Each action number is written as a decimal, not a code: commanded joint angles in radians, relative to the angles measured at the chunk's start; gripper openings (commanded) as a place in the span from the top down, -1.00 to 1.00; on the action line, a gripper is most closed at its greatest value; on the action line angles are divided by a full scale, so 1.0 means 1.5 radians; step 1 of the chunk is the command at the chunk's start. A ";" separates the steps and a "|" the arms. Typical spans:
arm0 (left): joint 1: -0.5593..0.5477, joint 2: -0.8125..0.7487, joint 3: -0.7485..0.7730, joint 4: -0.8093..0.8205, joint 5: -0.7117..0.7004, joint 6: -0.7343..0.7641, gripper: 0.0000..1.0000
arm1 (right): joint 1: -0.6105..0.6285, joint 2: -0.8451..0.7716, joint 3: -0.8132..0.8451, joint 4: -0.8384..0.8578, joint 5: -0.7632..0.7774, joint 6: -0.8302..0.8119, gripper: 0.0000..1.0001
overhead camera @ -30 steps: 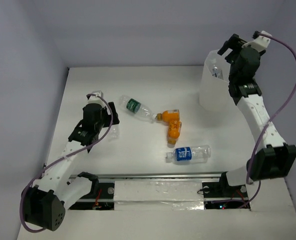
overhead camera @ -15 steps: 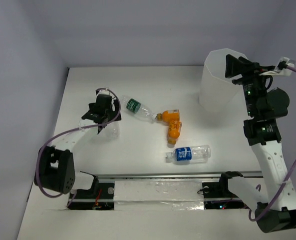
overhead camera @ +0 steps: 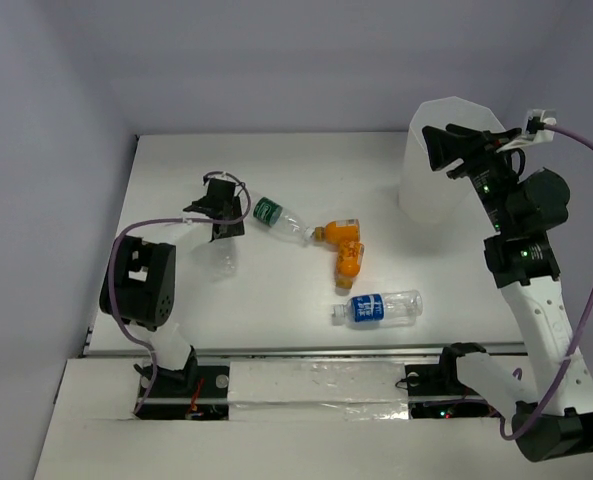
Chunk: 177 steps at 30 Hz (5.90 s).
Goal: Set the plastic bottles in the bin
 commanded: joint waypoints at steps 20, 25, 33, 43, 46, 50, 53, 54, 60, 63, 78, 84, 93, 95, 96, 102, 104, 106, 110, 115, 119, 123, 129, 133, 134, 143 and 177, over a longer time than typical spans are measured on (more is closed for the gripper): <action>-0.169 -0.395 0.137 -0.037 -0.025 -0.082 0.33 | 0.004 -0.043 -0.001 -0.022 -0.013 0.029 0.92; -0.287 -0.312 0.289 0.074 -0.019 -0.052 0.33 | 0.004 -0.109 -0.084 -0.053 0.021 0.061 0.90; -0.324 -0.045 0.540 0.216 0.045 -0.022 0.31 | 0.004 -0.256 -0.263 -0.135 0.007 0.070 0.89; -0.354 0.274 0.926 0.313 0.120 -0.079 0.28 | 0.109 -0.268 -0.378 -0.159 -0.128 0.044 0.90; -0.370 0.342 0.969 0.398 0.119 -0.092 0.25 | 0.126 -0.279 -0.394 -0.159 -0.120 0.047 0.90; -0.383 0.413 0.987 0.530 0.117 -0.102 0.16 | 0.142 -0.288 -0.423 -0.148 -0.121 0.050 0.91; -0.390 0.474 1.033 0.609 0.110 -0.107 0.08 | 0.148 -0.285 -0.434 -0.146 -0.132 0.047 0.91; -0.390 0.486 1.045 0.620 0.106 -0.104 0.06 | 0.148 -0.287 -0.433 -0.149 -0.133 0.046 0.91; -0.396 0.552 1.062 0.686 0.098 -0.090 -0.17 | 0.148 -0.328 -0.424 -0.185 -0.119 0.035 0.91; -0.396 0.576 1.069 0.705 0.092 -0.082 -0.21 | 0.148 -0.344 -0.419 -0.196 -0.129 0.039 0.92; -0.396 0.631 1.100 0.786 0.061 -0.074 -0.29 | 0.148 -0.383 -0.420 -0.210 -0.146 0.051 0.93; -0.402 0.648 1.100 0.783 0.073 -0.048 -0.35 | 0.148 -0.409 -0.406 -0.224 -0.150 0.050 0.93; -0.402 0.665 1.102 0.787 0.067 -0.033 -0.33 | 0.148 -0.422 -0.390 -0.235 -0.161 0.049 0.93; -0.408 0.668 1.102 0.787 0.071 -0.036 -0.29 | 0.148 -0.422 -0.391 -0.234 -0.161 0.048 0.93; -0.408 0.669 1.103 0.789 0.071 -0.036 -0.28 | 0.148 -0.423 -0.391 -0.231 -0.161 0.049 0.94; -0.423 0.658 1.103 0.820 0.077 -0.027 -0.27 | 0.148 -0.424 -0.397 -0.229 -0.164 0.048 0.94; -0.423 0.653 1.102 0.833 0.074 -0.028 -0.26 | 0.148 -0.428 -0.393 -0.237 -0.156 0.046 0.95; -0.429 0.643 1.081 0.843 0.086 -0.041 -0.24 | 0.148 -0.450 -0.386 -0.258 -0.129 0.040 0.96; -0.429 0.550 0.966 0.844 0.125 0.002 -0.15 | 0.148 -0.464 -0.334 -0.283 -0.043 -0.005 0.97; -0.429 0.424 0.750 0.863 0.153 0.082 -0.02 | 0.148 -0.454 -0.218 -0.282 0.009 -0.031 0.99; -0.429 0.377 0.700 0.863 0.187 0.095 0.03 | 0.148 -0.432 -0.125 -0.263 0.089 -0.044 0.98; -0.429 0.388 0.747 0.844 0.193 0.099 0.01 | 0.148 -0.363 -0.052 -0.252 0.105 -0.048 0.96; -0.423 0.558 1.033 0.731 0.183 0.078 0.00 | 0.148 -0.394 -0.038 -0.277 0.126 -0.044 0.94; -0.417 0.573 1.036 0.732 0.176 0.061 0.02 | 0.148 -0.403 -0.043 -0.297 0.131 -0.044 0.94; -0.417 0.563 1.001 0.743 0.176 0.063 0.03 | 0.148 -0.403 -0.045 -0.297 0.131 -0.044 0.94; -0.417 0.600 1.018 0.693 0.176 0.070 -0.33 | 0.148 -0.390 -0.067 -0.286 0.111 -0.041 0.94; -0.638 -0.068 0.031 0.424 0.061 0.266 -0.35 | 0.148 -0.396 -0.177 -0.234 0.103 -0.022 0.95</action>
